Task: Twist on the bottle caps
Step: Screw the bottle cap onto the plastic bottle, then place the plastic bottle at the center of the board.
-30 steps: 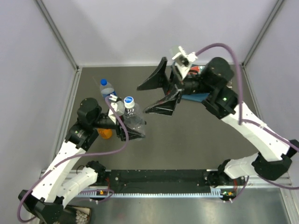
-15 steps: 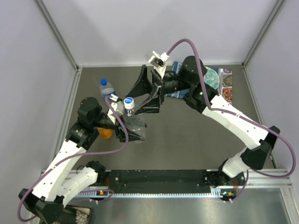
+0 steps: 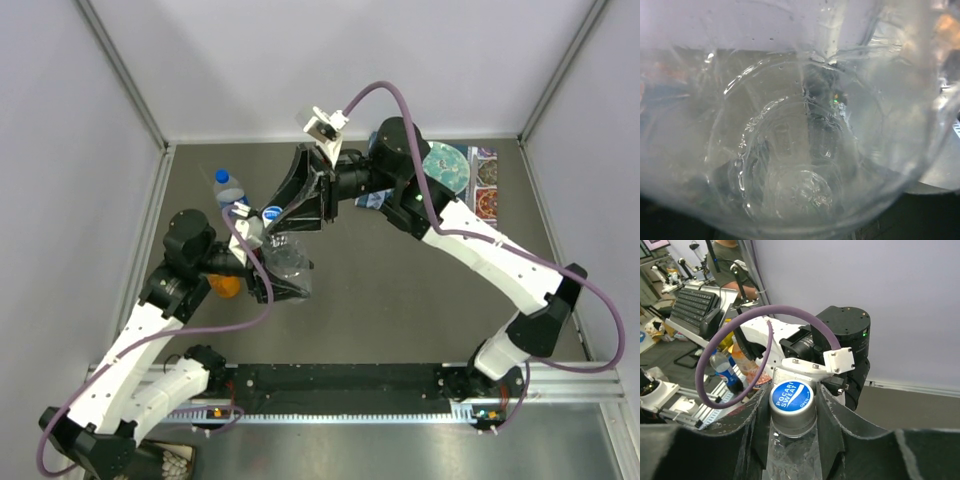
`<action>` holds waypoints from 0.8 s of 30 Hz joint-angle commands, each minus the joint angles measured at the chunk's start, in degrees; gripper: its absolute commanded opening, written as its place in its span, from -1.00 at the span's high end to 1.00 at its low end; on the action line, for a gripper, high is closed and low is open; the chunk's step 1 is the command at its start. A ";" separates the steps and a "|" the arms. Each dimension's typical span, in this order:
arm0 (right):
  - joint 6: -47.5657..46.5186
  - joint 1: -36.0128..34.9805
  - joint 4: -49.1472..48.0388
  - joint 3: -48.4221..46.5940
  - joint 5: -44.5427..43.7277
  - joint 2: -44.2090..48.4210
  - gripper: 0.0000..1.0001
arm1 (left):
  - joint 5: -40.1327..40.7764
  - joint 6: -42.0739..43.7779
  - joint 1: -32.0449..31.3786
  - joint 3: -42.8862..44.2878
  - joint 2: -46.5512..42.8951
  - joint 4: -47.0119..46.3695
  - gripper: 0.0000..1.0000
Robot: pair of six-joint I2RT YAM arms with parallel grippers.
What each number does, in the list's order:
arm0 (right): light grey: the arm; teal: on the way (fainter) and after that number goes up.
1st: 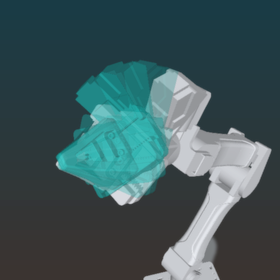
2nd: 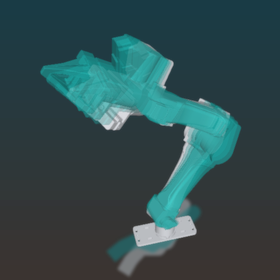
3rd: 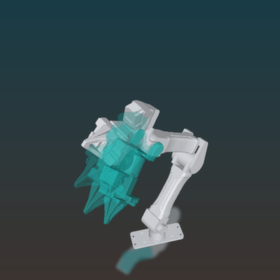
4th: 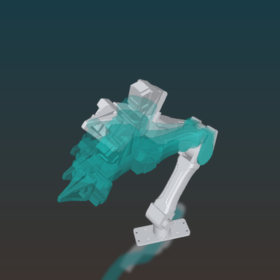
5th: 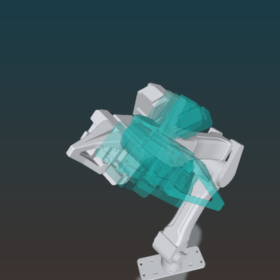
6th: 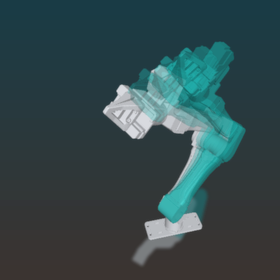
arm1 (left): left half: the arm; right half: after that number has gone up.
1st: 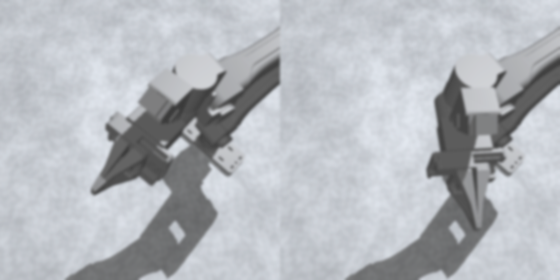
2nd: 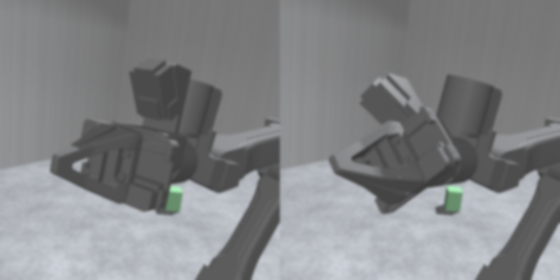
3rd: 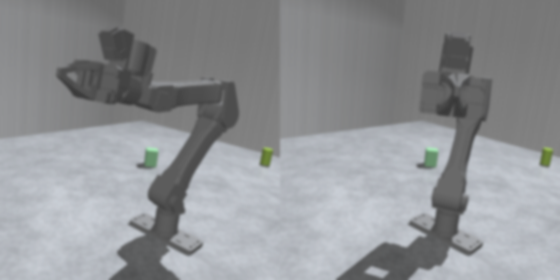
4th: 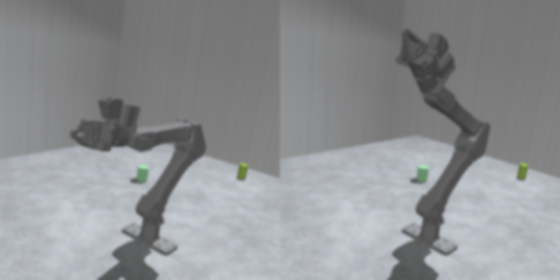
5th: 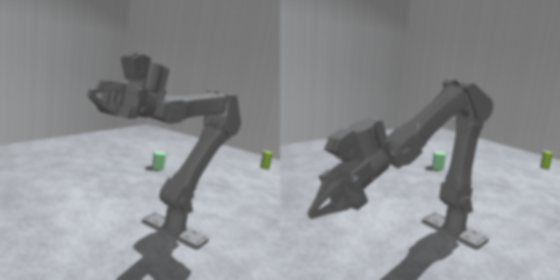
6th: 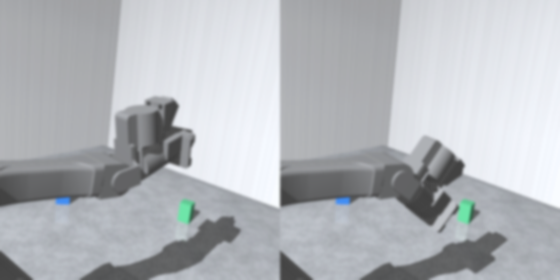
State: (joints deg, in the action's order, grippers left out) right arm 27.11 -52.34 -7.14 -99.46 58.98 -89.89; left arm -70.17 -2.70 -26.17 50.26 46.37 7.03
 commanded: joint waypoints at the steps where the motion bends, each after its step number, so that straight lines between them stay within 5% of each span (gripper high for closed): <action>1: -2.67 -0.57 3.33 -3.02 0.44 -0.03 0.38 | 2.49 -0.29 0.25 1.16 -0.58 -1.75 1.00; 4: -7.85 -0.66 10.09 -3.20 -2.02 0.76 0.57 | 4.86 -0.73 0.25 1.68 -0.84 -1.23 1.00; 8: -14.53 -0.57 16.18 -4.25 -7.98 2.17 0.86 | 15.29 -0.56 0.25 3.35 -1.81 2.11 0.24; 9: -17.33 -0.57 17.49 -4.51 -9.05 2.87 0.89 | 17.07 0.06 0.25 3.61 -2.07 2.98 -0.17; 11: -20.07 -0.57 20.74 -4.95 -12.11 3.49 0.90 | 19.36 2.25 0.33 4.40 -3.30 6.58 -0.54; 12: -22.52 -0.40 21.72 -5.48 -13.01 3.66 0.90 | 21.81 2.52 0.42 4.58 -3.83 7.99 -0.97; 20: -29.65 2.06 21.30 -3.12 -20.90 1.91 0.99 | 34.91 9.54 1.39 5.02 -11.65 18.89 -0.97; 24: -28.80 2.85 5.15 8.98 -24.61 1.04 0.97 | 44.50 9.12 2.35 6.69 -14.11 20.30 -0.97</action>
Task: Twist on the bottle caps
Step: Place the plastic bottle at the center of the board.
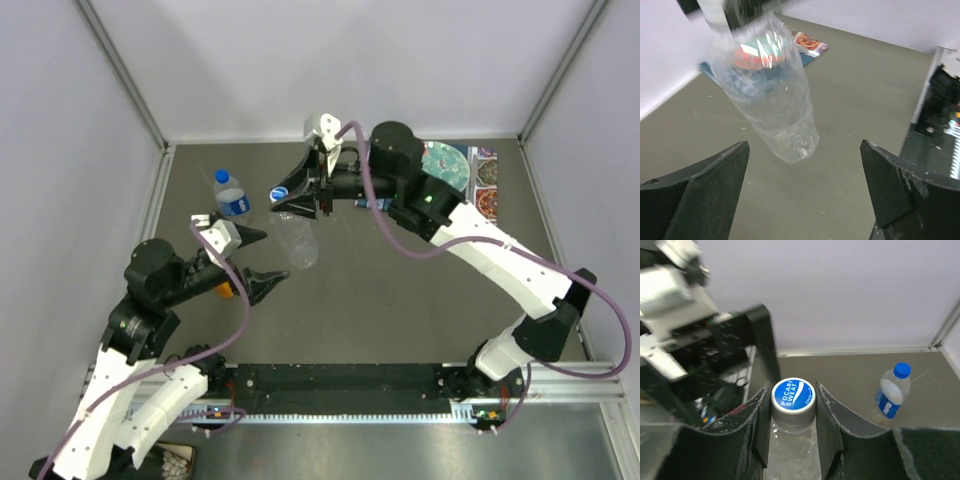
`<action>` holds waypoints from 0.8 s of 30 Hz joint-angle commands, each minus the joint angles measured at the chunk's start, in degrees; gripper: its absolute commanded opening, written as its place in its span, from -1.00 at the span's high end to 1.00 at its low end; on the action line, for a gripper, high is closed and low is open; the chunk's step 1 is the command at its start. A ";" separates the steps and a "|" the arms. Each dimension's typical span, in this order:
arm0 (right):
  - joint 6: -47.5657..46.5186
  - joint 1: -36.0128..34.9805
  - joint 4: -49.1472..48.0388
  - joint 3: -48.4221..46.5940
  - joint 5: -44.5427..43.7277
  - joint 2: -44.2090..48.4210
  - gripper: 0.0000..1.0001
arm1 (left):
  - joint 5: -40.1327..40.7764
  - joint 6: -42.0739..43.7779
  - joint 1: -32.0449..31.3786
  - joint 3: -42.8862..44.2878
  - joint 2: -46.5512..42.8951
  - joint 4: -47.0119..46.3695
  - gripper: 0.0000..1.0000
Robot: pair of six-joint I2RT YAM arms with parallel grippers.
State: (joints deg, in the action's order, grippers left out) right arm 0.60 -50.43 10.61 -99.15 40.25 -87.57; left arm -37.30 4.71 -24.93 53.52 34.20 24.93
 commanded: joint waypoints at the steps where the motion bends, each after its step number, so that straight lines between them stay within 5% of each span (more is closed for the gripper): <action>1: -1.49 1.74 -17.94 9.85 -6.15 -1.98 0.96 | 12.50 1.71 1.63 3.70 -2.64 2.58 -0.97; 8: 3.00 3.06 -46.95 21.54 -10.52 -9.54 0.88 | 14.80 -0.31 2.43 6.24 -2.91 3.11 -0.97; 18: 3.62 3.06 -62.01 24.45 -18.81 -20.71 0.93 | 17.08 -1.46 3.31 5.90 -3.17 2.32 -0.97; 24: 5.28 3.06 -62.38 23.65 -18.80 -24.49 0.90 | 17.44 -1.46 3.48 5.19 -3.08 1.79 -0.97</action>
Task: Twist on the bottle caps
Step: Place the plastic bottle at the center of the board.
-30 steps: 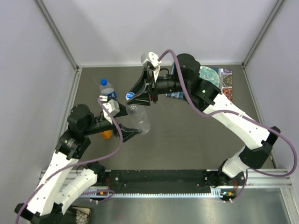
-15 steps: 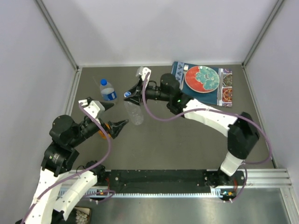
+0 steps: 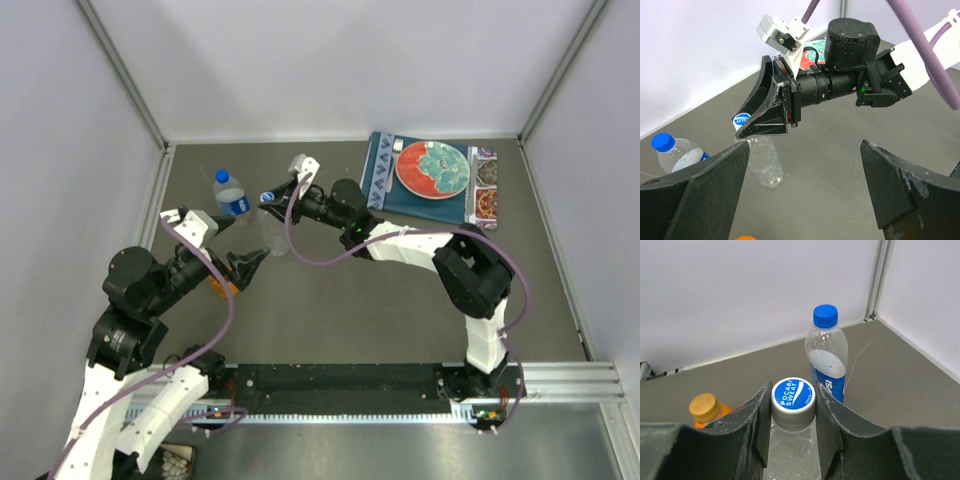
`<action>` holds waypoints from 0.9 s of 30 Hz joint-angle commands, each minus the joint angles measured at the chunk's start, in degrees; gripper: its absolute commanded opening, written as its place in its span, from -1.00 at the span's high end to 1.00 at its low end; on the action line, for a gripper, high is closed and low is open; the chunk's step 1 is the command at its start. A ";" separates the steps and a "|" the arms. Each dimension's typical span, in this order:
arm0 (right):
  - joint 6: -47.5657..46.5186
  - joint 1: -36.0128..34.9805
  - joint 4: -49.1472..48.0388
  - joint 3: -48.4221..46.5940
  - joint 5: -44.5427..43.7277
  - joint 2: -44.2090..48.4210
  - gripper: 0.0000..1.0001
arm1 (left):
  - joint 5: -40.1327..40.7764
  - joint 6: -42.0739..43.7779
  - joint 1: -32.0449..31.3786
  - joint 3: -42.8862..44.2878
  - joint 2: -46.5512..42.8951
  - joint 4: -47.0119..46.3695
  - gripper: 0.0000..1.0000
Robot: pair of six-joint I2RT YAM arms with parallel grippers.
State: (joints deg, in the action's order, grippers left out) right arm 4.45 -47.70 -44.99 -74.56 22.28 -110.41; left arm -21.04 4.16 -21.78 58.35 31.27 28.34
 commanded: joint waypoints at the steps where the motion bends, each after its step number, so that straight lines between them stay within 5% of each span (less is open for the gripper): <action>1: 1.53 0.33 -7.21 -0.67 -0.84 -1.91 0.89 | 1.26 -1.00 0.34 0.28 -0.15 -1.53 -0.97; 14: 2.76 0.33 -0.26 -0.94 0.22 -4.11 0.73 | 1.26 -1.88 0.51 0.19 -0.15 -2.06 -0.97; 19: 1.97 0.07 -3.08 1.87 -1.45 -3.67 0.35 | 0.74 -2.23 0.69 0.19 -0.07 -2.23 -0.97; 27: -1.37 -1.16 -3.09 3.02 -1.72 -2.97 0.14 | 0.73 -2.23 1.04 0.28 0.11 -2.23 -0.97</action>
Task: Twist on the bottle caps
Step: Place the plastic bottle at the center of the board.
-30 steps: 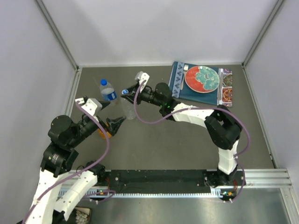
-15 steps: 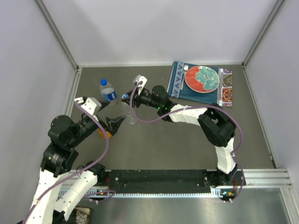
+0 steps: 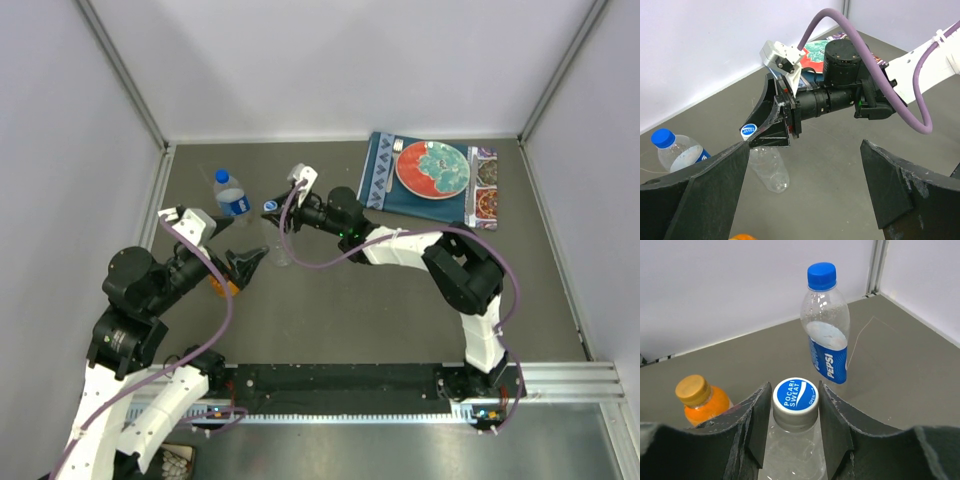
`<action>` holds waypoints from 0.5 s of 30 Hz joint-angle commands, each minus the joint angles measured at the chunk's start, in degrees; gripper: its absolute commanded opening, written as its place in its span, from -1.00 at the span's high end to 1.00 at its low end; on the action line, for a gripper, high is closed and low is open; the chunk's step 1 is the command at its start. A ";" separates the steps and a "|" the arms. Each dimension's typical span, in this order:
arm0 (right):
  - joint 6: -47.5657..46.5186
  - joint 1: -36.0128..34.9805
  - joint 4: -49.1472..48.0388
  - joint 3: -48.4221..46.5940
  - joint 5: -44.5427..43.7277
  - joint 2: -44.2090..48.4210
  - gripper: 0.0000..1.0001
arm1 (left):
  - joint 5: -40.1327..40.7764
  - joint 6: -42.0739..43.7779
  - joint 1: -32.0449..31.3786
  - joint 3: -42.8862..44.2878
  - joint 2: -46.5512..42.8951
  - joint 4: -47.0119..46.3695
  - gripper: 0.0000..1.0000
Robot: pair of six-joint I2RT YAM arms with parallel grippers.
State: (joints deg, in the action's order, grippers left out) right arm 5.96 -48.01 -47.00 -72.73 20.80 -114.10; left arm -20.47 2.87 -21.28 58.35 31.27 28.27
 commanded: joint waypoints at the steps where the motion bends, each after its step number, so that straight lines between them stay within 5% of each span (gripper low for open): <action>1: -3.31 -1.29 -0.90 1.19 -0.14 0.81 0.14 | 0.25 -1.03 0.54 0.28 0.02 -2.26 -0.97; 15: -5.61 -3.23 -2.57 4.70 -2.69 2.92 -0.08 | -0.18 -1.20 0.80 -0.16 -0.15 -2.61 -0.97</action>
State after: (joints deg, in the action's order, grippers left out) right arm 2.00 -50.54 -48.86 -68.97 19.35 -113.51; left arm -20.49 2.66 -20.86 58.35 31.27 28.25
